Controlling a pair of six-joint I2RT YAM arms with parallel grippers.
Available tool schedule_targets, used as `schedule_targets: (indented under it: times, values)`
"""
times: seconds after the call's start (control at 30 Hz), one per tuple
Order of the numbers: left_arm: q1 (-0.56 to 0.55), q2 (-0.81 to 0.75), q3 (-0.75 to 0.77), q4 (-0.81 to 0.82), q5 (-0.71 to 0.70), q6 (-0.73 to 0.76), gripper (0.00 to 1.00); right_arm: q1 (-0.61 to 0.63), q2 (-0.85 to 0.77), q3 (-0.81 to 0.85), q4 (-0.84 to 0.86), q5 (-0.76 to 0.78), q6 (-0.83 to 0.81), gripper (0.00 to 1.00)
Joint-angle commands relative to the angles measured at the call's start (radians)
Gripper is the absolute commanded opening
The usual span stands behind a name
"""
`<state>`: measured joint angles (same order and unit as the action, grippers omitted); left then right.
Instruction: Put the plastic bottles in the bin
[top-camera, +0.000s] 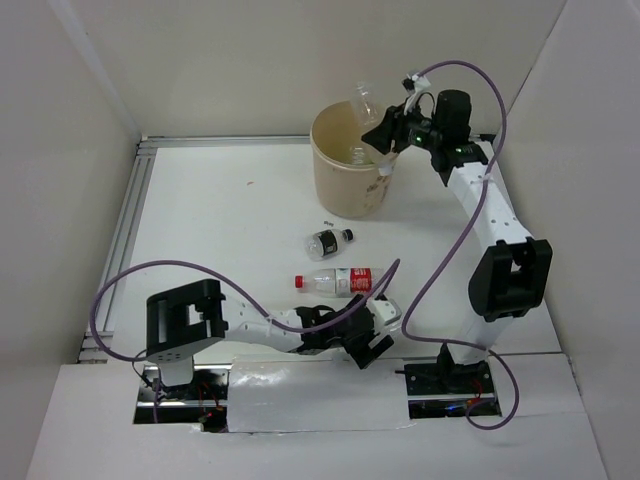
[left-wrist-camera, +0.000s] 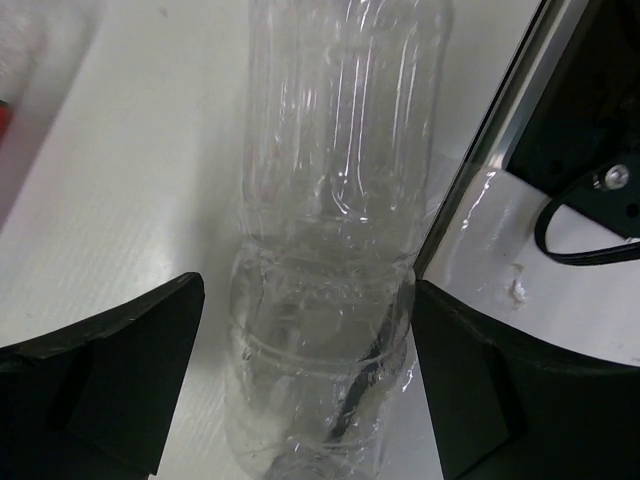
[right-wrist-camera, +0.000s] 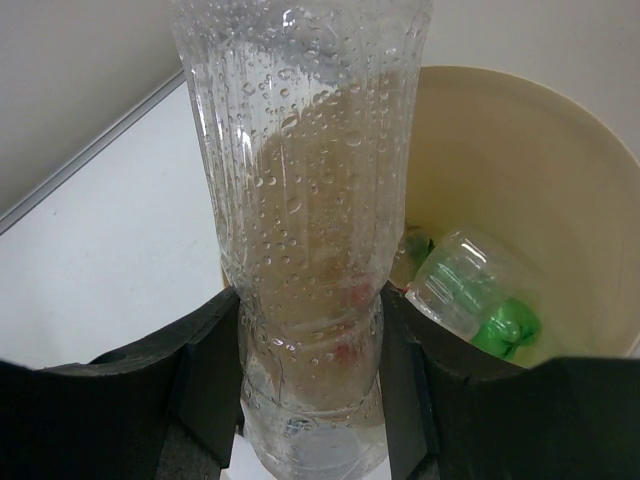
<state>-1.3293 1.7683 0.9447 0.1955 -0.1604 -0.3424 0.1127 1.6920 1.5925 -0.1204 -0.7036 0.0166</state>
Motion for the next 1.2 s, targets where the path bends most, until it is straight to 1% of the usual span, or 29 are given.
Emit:
schedule_targets:
  times: [0.0, 0.1, 0.17, 0.2, 0.3, 0.37, 0.4, 0.47, 0.5, 0.53, 0.57, 0.6, 0.67, 0.73, 0.8, 0.83, 0.87, 0.9, 0.93, 1.0, 1.03, 1.07, 1.1, 1.13, 1.17]
  values:
    - [-0.011, 0.034, 0.04, 0.033, -0.021, -0.01, 0.95, -0.004, -0.005, 0.11, 0.057, 0.0, 0.006, 0.33]
    - [-0.011, 0.055, 0.04, 0.044, -0.021, -0.01, 0.95, 0.015, -0.005, 0.164, 0.105, -0.011, 0.016, 0.33]
    - [-0.011, 0.078, 0.051, 0.044, -0.011, -0.01, 0.94, 0.025, 0.036, 0.196, 0.116, -0.011, 0.016, 0.34]
    - [-0.011, 0.088, 0.051, 0.035, -0.011, -0.001, 0.93, 0.034, 0.055, 0.24, 0.116, -0.011, 0.016, 0.34]
    - [-0.011, 0.112, 0.077, 0.012, -0.002, -0.001, 0.87, 0.035, 0.098, 0.29, 0.152, -0.02, 0.089, 0.34]
    - [-0.011, 0.123, 0.077, 0.012, -0.002, -0.001, 0.82, 0.064, 0.126, 0.29, 0.177, 0.031, 0.089, 0.34]
    - [-0.011, 0.123, 0.077, 0.022, 0.007, -0.01, 0.74, 0.073, 0.138, 0.299, 0.191, 0.051, 0.076, 0.37]
    - [-0.011, 0.132, 0.068, 0.022, 0.007, -0.01, 0.64, 0.084, 0.173, 0.299, 0.191, 0.082, 0.062, 0.48]
    - [-0.011, 0.132, 0.068, 0.013, 0.007, -0.01, 0.58, 0.084, 0.219, 0.314, 0.177, 0.091, 0.051, 0.53]
    - [-0.011, 0.132, 0.078, 0.001, 0.007, -0.01, 0.49, 0.084, 0.239, 0.323, 0.177, 0.092, 0.051, 0.62]
    - [-0.011, 0.119, 0.078, 0.001, 0.007, -0.01, 0.45, 0.084, 0.251, 0.323, 0.177, 0.092, 0.051, 0.66]
    - [-0.011, 0.106, 0.078, -0.011, 0.007, -0.01, 0.42, 0.075, 0.261, 0.308, 0.177, 0.101, 0.051, 0.68]
    - [-0.011, 0.077, 0.068, -0.022, -0.002, -0.01, 0.17, 0.064, 0.261, 0.296, 0.166, 0.09, 0.03, 0.82]
    - [-0.011, 0.014, 0.057, -0.031, -0.013, -0.023, 0.06, 0.05, 0.261, 0.305, 0.128, 0.05, 0.029, 1.0]
    - [-0.011, -0.036, 0.042, -0.031, -0.024, -0.023, 0.05, 0.018, 0.232, 0.336, 0.082, 0.012, 0.039, 1.0]
    - [-0.011, -0.09, 0.042, -0.031, -0.033, -0.023, 0.03, 0.004, 0.219, 0.346, 0.068, 0.0, 0.058, 1.0]
    - [-0.011, -0.117, 0.033, -0.042, -0.044, -0.023, 0.03, -0.033, 0.206, 0.359, 0.053, -0.011, 0.069, 1.0]
    - [-0.011, -0.147, 0.032, -0.056, -0.053, -0.023, 0.0, -0.054, 0.189, 0.359, 0.038, -0.025, 0.078, 1.0]
    - [-0.011, -0.176, 0.032, -0.065, -0.077, -0.014, 0.0, -0.077, 0.149, 0.359, 0.01, -0.048, 0.089, 1.0]
    - [-0.011, -0.259, 0.06, -0.088, -0.111, 0.02, 0.0, -0.154, 0.1, 0.334, -0.019, -0.071, 0.08, 1.0]
    - [-0.011, -0.283, 0.072, -0.088, -0.158, 0.037, 0.0, -0.18, 0.043, 0.314, -0.056, -0.08, 0.047, 1.0]
    - [-0.011, -0.323, 0.101, -0.097, -0.183, 0.072, 0.0, -0.232, 0.014, 0.26, -0.08, -0.08, 0.019, 1.0]
    - [0.007, -0.339, 0.118, -0.097, -0.201, 0.091, 0.0, -0.261, -0.017, 0.223, -0.1, -0.098, -0.01, 0.93]
    - [0.048, -0.361, 0.155, -0.097, -0.229, 0.117, 0.0, -0.325, -0.113, 0.134, -0.132, -0.141, -0.061, 0.54]
    - [0.048, -0.362, 0.155, -0.097, -0.229, 0.117, 0.0, -0.326, -0.114, 0.082, -0.133, -0.142, -0.078, 0.31]
